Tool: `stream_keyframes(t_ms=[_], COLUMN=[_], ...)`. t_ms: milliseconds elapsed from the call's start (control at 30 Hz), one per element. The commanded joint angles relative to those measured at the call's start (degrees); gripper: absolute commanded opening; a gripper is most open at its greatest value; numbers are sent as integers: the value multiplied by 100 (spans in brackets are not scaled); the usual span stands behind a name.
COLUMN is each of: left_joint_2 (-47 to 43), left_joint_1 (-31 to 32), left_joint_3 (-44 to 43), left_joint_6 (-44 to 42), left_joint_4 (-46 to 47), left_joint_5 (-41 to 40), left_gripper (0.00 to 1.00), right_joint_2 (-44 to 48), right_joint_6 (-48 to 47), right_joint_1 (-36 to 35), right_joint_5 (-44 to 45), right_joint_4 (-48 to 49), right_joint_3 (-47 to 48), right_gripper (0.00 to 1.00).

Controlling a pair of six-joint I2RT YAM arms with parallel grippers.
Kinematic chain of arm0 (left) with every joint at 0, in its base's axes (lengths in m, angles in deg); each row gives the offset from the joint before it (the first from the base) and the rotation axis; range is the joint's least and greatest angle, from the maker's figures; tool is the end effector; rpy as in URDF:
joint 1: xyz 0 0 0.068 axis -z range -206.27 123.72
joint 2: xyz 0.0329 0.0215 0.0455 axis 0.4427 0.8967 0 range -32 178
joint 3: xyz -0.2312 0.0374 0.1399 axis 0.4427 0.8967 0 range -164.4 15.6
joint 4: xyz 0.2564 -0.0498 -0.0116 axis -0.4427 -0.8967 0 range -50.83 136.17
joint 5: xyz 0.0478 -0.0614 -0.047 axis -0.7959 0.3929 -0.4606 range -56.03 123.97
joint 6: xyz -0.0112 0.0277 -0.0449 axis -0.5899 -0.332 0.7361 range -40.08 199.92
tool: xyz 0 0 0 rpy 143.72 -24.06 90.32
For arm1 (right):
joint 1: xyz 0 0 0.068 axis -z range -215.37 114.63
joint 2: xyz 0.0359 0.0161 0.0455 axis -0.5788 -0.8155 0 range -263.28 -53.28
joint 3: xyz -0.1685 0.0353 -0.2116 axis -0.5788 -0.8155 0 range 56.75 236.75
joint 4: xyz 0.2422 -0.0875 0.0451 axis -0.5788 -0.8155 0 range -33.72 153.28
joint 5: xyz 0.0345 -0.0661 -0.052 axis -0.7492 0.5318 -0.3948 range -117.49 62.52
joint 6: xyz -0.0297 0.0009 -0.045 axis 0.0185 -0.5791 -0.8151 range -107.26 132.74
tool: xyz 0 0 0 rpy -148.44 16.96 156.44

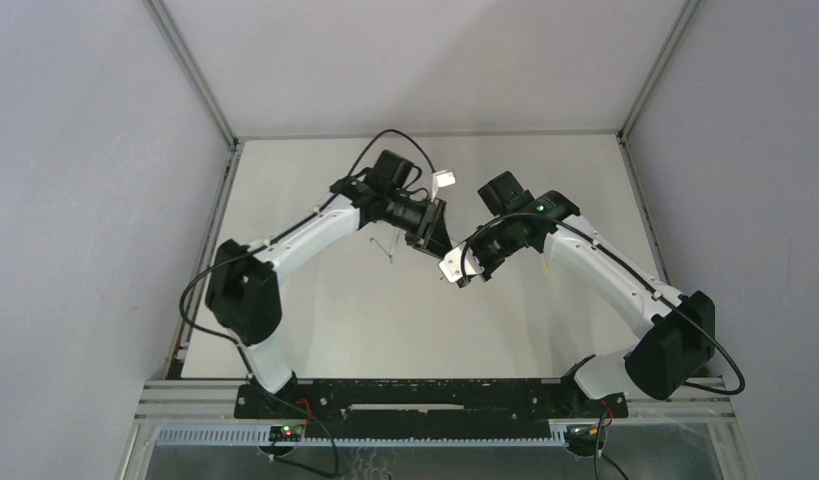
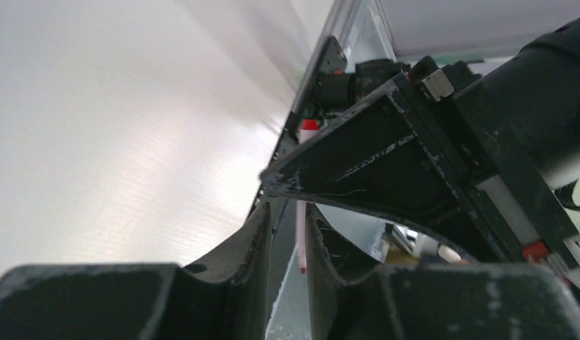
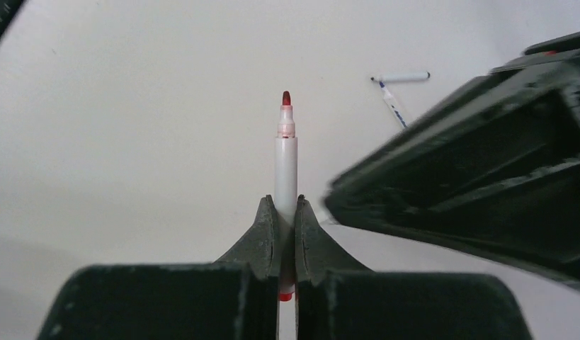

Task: Insert the pens into the pen caps
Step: Pick up the pen from the center of the board.

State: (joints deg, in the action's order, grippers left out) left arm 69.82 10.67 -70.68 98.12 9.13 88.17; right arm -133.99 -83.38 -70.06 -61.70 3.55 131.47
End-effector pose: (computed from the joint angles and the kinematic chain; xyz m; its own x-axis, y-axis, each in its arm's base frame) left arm 0.2893 -0.2538 0.2888 -0.8359 0.3999 -0.3760 0.5099 0.3119 -0.8017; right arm 0.2104 0.1700 0.3139 0.7369 -0.4898 -0.4659 -0.6747 -0.5743 -0.4636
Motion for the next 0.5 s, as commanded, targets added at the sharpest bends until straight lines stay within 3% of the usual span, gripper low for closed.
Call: stream_keyframes(t_ms=[0, 167, 467], left_joint_2=[-901, -1524, -1795], left_joint_1=[-412, -776, -1076], left_joint_3=[596, 1359, 1845], left_joint_6=[768, 1277, 1011], left_joint_4=[1510, 2541, 2602], left_joint_5=[-594, -1440, -3008], left_gripper=[30, 35, 36], right_joint_2=[108, 133, 93], right_joint_6=[997, 2207, 3850], right_joint_1=[1, 173, 931], right_joint_5=[-631, -861, -1675], right_joint_4=[-197, -78, 224], right_joint_3=[-8, -39, -129], right_gripper=[0, 0, 0])
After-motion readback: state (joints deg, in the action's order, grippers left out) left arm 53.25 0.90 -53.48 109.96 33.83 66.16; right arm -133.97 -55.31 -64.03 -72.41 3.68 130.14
